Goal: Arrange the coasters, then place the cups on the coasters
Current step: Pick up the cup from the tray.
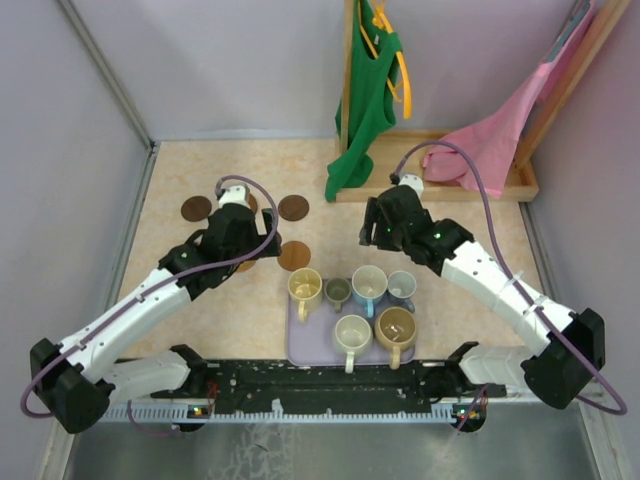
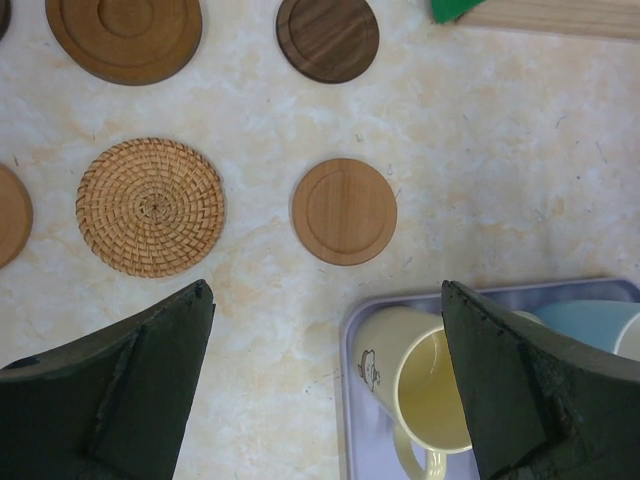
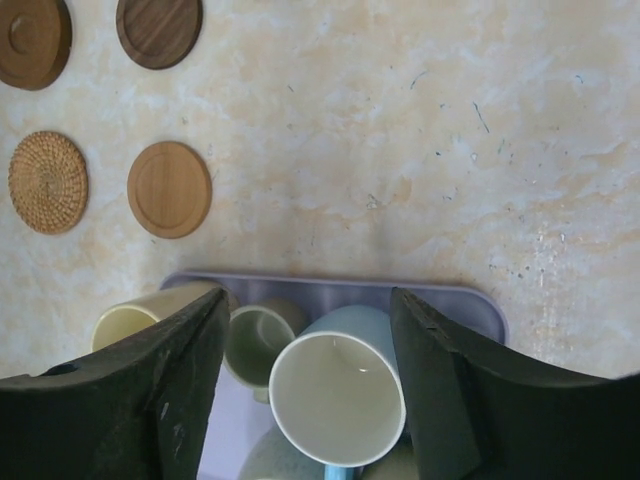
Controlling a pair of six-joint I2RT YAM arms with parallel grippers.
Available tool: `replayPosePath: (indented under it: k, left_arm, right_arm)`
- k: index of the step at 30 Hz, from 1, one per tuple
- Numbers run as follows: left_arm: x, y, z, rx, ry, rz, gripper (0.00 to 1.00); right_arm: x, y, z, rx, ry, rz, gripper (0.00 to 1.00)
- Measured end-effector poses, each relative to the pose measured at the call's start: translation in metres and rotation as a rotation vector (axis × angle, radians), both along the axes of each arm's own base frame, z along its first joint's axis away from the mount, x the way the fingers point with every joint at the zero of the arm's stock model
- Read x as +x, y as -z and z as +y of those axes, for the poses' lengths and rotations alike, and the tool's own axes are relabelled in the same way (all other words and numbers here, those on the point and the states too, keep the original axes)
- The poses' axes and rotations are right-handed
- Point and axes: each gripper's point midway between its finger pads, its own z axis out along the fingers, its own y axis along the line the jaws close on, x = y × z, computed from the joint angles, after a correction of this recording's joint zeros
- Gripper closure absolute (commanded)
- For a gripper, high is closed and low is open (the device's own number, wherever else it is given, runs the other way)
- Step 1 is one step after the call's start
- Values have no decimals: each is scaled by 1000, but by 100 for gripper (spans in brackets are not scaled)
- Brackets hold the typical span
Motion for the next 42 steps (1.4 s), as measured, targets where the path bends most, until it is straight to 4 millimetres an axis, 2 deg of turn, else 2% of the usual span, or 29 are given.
replayPosePath:
  k: [6,13,21,23,30,37,42]
  left_arm:
    - [1,-4,0,-5,1,-15,0]
    - [0,1,-8,-3,36,21,0]
    - [-21,13,-22,-59,98,125,4]
    - [-30,16,-27,-71,103,149,4]
    - [-84,28,-63,-70,177,234,8]
    - [-124,48,-74,-27,157,316,11]
    - [-143,62,-81,-3,125,348,17]
  right_arm:
    - [2,8,0,4,1,1,17]
    - [11,10,-5,43,20,-2,15]
    - [13,10,-7,35,21,-7,14]
    - [13,11,-9,31,26,-12,14]
    - [11,14,-14,18,39,-13,13]
    - [9,15,-15,18,39,-13,12]
    - [2,16,-20,17,38,-12,12]
